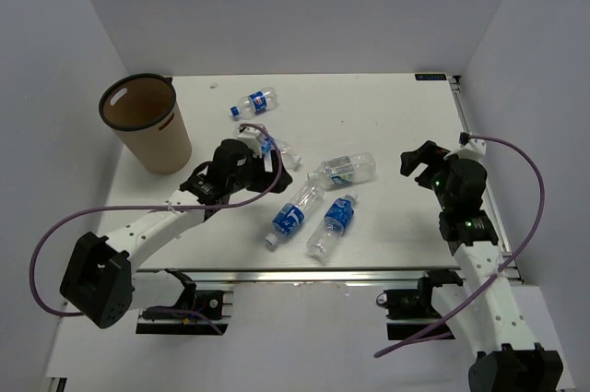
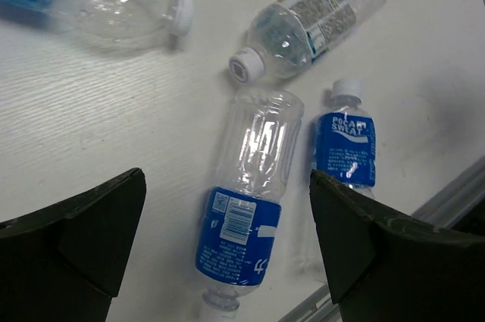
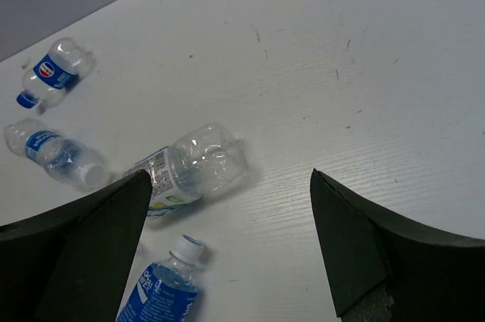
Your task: Put the plastic bottles in the bin
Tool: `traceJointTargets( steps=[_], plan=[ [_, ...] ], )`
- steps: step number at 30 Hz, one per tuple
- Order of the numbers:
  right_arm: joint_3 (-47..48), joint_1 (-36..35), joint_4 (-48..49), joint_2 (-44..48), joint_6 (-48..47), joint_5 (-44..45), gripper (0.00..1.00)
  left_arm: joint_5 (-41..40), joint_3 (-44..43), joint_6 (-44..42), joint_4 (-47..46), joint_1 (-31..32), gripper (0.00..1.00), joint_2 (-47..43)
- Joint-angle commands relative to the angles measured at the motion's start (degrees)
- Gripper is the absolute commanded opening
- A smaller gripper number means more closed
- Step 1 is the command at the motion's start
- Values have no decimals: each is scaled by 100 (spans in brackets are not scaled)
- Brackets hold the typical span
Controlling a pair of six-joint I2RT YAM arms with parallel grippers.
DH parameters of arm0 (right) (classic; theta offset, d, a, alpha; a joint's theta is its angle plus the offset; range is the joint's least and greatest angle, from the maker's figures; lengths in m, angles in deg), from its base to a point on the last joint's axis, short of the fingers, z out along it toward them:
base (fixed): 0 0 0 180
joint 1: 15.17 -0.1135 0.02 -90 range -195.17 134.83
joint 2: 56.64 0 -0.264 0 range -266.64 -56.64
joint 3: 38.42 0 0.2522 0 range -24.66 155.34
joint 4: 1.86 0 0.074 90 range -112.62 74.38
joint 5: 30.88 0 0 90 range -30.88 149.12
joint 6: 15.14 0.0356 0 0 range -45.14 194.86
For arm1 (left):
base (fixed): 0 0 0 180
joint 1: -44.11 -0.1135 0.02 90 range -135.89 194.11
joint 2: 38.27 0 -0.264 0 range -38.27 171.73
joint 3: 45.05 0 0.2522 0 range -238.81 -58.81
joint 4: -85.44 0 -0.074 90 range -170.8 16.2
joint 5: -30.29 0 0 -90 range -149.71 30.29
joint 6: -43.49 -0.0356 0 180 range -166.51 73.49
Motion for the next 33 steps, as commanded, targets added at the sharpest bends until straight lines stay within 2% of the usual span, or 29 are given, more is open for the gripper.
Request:
traceJointTargets(
  steps=[1,5,9,13,21,24,25,28,29,31,33],
  plan=[
    [-275,30,348,450,-166,-131,89,947,-43,-431,-414,6,98,186],
    [-382,21,348,627,-262,-61,89,1107,-244,-843,-195,242,98,775],
    [-311,21,313,514,-342,-201,89,1019,-552,-1196,51,786,98,1443],
    [-250,21,234,294,-342,-236,89,1098,-473,-1214,-238,850,98,1822],
    [-118,21,76,-14,-377,-272,89,1045,-921,-1223,236,902,96,2763],
    [-109,21,58,-15,-386,-219,89,1019,-983,-1231,297,902,84,2693],
    [-127,30,84,-23,-386,-219,89,940,-1018,-1231,376,894,75,2579],
    [-127,30,93,-23,-377,-254,89,379,-1202,-1179,673,894,68,2324],
    [-118,21,76,-15,-377,-254,89,72,-1281,-1170,771,893,58,2149],
    [-118,21,67,3,-394,-219,89,-88,-1440,-1257,851,902,55,1955],
    [-135,30,76,21,-377,-219,89,-368,-1649,-1284,851,893,42,1770]
  ],
)
